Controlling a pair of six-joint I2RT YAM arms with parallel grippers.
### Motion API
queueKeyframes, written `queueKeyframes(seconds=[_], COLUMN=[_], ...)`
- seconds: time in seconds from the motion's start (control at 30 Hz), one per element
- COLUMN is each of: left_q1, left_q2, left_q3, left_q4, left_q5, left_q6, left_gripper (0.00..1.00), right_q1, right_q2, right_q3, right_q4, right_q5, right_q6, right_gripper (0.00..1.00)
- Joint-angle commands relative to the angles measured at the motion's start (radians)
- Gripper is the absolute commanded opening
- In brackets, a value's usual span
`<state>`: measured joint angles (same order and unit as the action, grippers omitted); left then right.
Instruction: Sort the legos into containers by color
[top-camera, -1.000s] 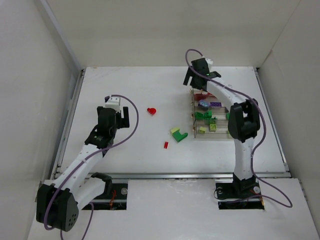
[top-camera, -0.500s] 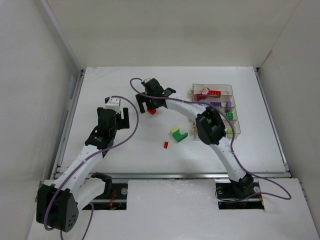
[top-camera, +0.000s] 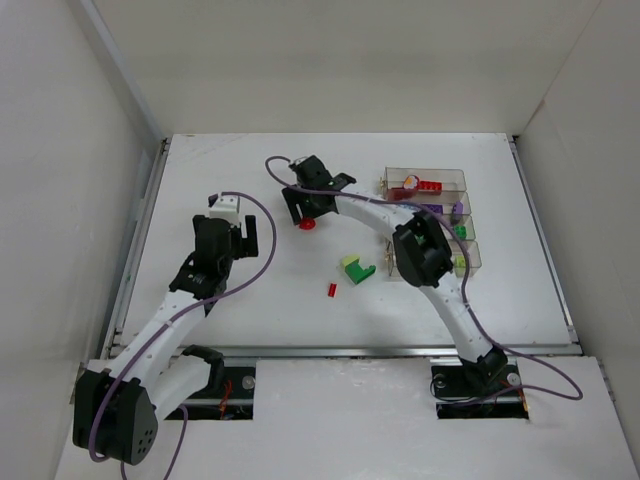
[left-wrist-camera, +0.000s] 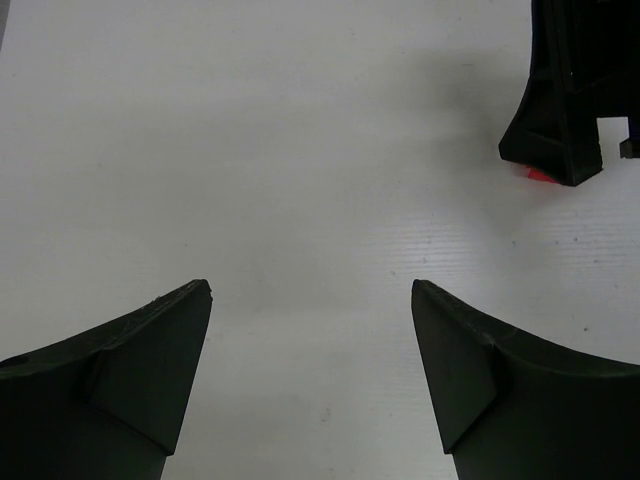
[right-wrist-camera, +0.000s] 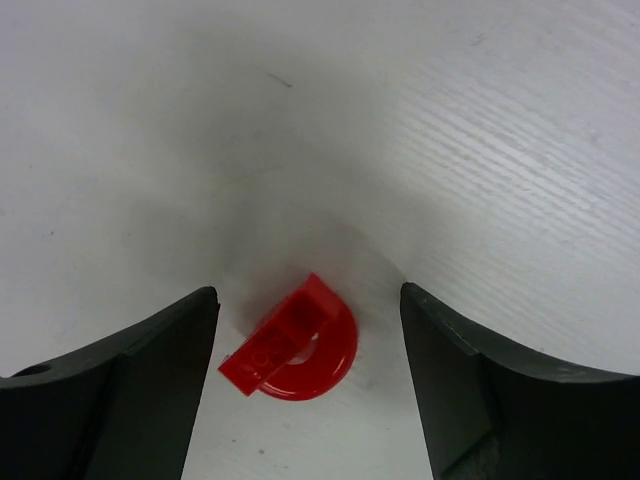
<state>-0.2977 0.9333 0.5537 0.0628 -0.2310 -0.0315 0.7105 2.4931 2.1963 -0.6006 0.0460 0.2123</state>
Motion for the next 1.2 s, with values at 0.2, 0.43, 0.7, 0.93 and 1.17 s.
queueKeyframes(seconds=[0.2,0.43,0.7,0.93,1.17], left_q1=[0.006,0.006,0.006,0.006,0.006], left_q2=[-0.024,-0.024,-0.024,-0.024,-0.024], left_q3=[-0.005,-0.005,-0.005,-0.005,-0.005], left_q4=[0.042,0.042,0.042,0.042,0.042], left_q5=[0.005,0.005,0.015,0.015,-0.036], left_q6=[-0.004,-0.004,-0.004,-0.004,-0.004], left_gripper=[0.79,0.79,0.79,0.79,0.79], right_q1=[0.058,0.035,-0.328,-0.33,-0.098], right_q2=[-0.098,-0.167,-0.49,-0.47,-0.191], right_q3=[-0.125,-0.138,-0.57,-0.497,-0.045], right_q4=[0.004,0.039,0.516,0.516,0.143], right_q5=[-0.031,-0.035,-0.258,-0.372,-0.174], right_q6=[-0.013,0.102,0.622,0.481,0.264], right_gripper=[0.44,0.0,0.0,0.03,0.86])
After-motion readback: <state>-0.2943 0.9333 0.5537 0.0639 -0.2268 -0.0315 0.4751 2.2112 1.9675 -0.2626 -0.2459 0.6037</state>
